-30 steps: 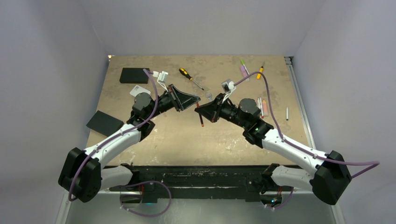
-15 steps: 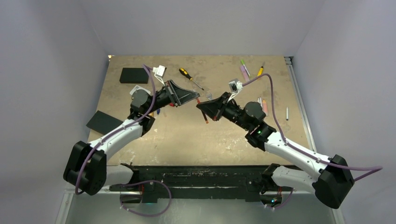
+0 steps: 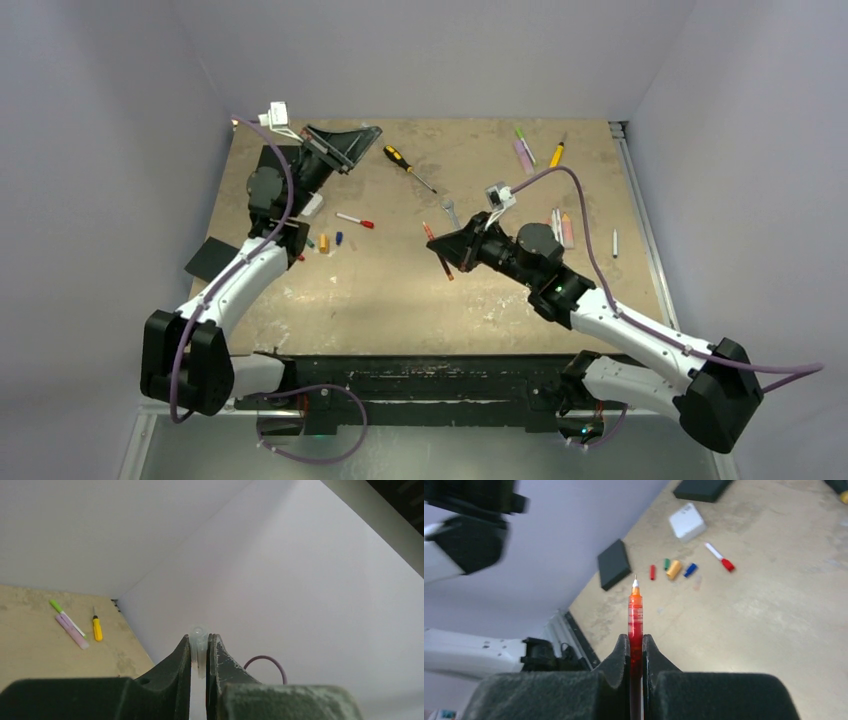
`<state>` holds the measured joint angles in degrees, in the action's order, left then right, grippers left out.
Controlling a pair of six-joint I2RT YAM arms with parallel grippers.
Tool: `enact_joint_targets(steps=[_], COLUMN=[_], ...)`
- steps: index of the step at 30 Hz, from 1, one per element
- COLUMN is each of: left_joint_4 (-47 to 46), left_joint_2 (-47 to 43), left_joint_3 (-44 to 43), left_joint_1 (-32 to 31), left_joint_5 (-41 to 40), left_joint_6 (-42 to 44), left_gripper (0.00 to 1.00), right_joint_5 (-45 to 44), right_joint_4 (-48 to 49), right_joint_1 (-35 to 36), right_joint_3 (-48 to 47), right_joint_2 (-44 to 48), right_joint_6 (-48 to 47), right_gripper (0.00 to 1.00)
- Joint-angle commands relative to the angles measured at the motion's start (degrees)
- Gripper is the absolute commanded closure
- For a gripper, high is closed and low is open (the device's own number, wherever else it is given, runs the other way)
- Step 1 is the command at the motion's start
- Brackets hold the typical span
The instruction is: Open the pen caps
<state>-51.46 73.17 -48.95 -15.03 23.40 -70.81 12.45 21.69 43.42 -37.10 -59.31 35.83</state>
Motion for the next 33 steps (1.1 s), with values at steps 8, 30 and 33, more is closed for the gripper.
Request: enact_joint_targets(steps=[8, 30, 33], left_joint_4=[75.4, 70.9, 70.5], left_joint_2=[0.2, 18.1, 19.7], left_joint_3=[-14.3, -3.3, -3.8], left_joint_1=[-0.7, -10.3, -10.3], left_joint_5=[-30.7, -50.1, -50.0], left_joint_6=[38.9, 37.5, 37.5], left_gripper=[1.00, 0.95, 0.92], right_joint_5=[-35.8, -34.4, -34.2], right_joint_4=[-22.8, -20.8, -21.0], right_joint_1=[-1.2, -3.5, -3.9], right_joint_3=[-8.5, -1.4, -1.4], right_joint_2=[-4.4, -3.0, -3.2], right_joint_6=[-5.3, -5.8, -6.1], right_gripper=[1.00, 1.00, 1.00])
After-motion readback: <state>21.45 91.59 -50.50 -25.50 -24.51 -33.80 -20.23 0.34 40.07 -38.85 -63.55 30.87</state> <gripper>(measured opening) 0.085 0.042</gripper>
